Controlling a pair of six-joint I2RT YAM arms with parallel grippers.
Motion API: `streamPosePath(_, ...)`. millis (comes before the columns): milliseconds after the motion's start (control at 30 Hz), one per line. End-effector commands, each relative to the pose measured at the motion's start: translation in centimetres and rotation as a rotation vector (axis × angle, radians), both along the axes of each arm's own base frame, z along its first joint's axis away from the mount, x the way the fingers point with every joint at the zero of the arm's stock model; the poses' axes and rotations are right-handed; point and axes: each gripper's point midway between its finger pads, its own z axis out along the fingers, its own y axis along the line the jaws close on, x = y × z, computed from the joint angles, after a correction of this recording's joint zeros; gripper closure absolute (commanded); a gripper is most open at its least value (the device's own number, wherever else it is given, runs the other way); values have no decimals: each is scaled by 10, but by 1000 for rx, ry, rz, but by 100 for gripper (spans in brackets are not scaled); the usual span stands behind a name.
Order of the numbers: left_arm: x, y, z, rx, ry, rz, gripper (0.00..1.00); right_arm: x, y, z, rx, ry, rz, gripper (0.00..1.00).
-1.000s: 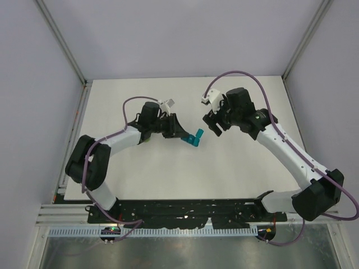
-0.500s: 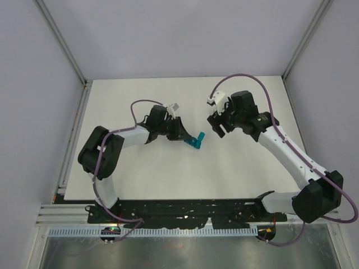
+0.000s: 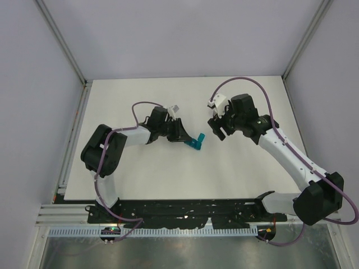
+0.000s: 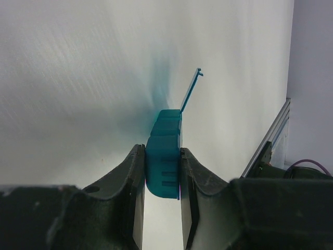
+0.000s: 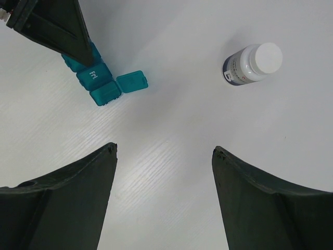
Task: Sort the pills into containers
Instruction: Place the pill container at the center of the board.
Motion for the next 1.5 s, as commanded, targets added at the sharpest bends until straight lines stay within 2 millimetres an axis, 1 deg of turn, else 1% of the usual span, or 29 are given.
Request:
streamPosePath(0, 12, -4, 5, 6, -57, 3, 69, 3, 2, 18, 41, -65, 0, 22)
streamPosePath(67, 12, -3, 5, 14, -60, 1, 65, 2, 2, 18, 43, -65, 1, 22)
streamPosePath(133, 13, -1, 3, 25, -58, 6, 56, 2, 2, 17, 42, -63, 1, 22)
streamPosePath(233, 13, 0, 2, 37, -62, 5, 48, 3, 1, 15, 36, -62, -3, 22)
streamPosePath(467, 14, 3, 2, 66, -77, -2, 34, 7, -1, 15, 29, -67, -26, 22)
streamPosePath(667, 17, 7, 15, 93, -131, -6, 16, 24, -7, 15, 9, -76, -103, 22)
streamPosePath(700, 17, 9, 18, 98, -144, -9, 12, 26, -7, 12, 8, -65, -115, 22)
streamPosePath(733, 18, 10, 20, 104, -155, -12, 10, 31, -9, 17, 5, -82, -134, 22)
streamPosePath(767, 18, 10, 25, 106, -172, -13, 8, 34, -8, 11, -1, -66, -146, 22)
streamPosePath(800, 19, 11, 30, 110, -192, -17, 6, 40, -11, 14, -7, -75, -171, 22)
streamPosePath(833, 19, 12, 35, 111, -210, -23, 4, 44, -11, 11, -11, -66, -183, 22)
streamPosePath(867, 19, 13, 42, 112, -232, -27, 3, 52, -16, 12, -25, -77, -219, 22)
streamPosePath(900, 19, 14, 48, 114, -255, -33, 1, 57, -16, 8, -29, -67, -230, 22)
streamPosePath(933, 19, 15, 55, 118, -280, -41, 1, 63, -18, 12, -30, -77, -253, 22)
streamPosePath(967, 19, 17, 60, 124, -300, -47, 0, 69, -17, 5, -33, -58, -267, 22)
streamPosePath(1000, 19, 18, 68, 124, -329, -52, 0, 76, -18, 11, -29, -70, -282, 22)
streamPosePath(1033, 19, 19, 77, 122, -364, -58, 0, 81, -18, 2, -33, -46, -296, 22)
streamPosePath(1067, 14, 22, 81, 133, -372, -70, 0, 88, -19, 7, -28, -57, -312, 22)
streamPosePath(1100, 13, 24, 87, 136, -392, -77, 0, 95, -20, -3, -35, -33, -327, 22)
streamPosePath(1133, 11, 26, 93, 139, -414, -87, 0, 102, -19, 2, -27, -43, -333, 22)
streamPosePath(1167, 9, 29, 96, 145, -437, -99, 1, 108, -19, -7, -34, -17, -345, 22)
streamPosePath(1200, 6, 29, 102, 146, -457, -112, 0, 114, -18, -6, -28, -16, -349, 22)
streamPosePath(1233, 3, 31, 105, 150, -473, -126, 0, 121, -19, -17, -34, 9, -363, 22)
streamPosePath(1300, -4, 36, 112, 159, -510, -146, 1, 135, -19, -19, -29, 24, -381, 22)
streamPosePath(1333, -7, 38, 117, 160, -527, -155, 1, 141, -20, -29, -34, 49, -392, 22)
streamPosePath(1367, -10, 40, 120, 163, -543, -163, 0, 147, -22, -25, -23, 46, -396, 22)
streamPosePath(1400, -14, 43, 124, 164, -558, -172, 0, 151, -22, -36, -28, 72, -403, 22)
streamPosePath(1433, -18, 44, 128, 161, -574, -182, 0, 156, -23, -33, -16, 75, -403, 22)
streamPosePath(1467, -21, 46, 132, 161, -592, -188, 0, 159, -23, -43, -18, 102, -407, 22)
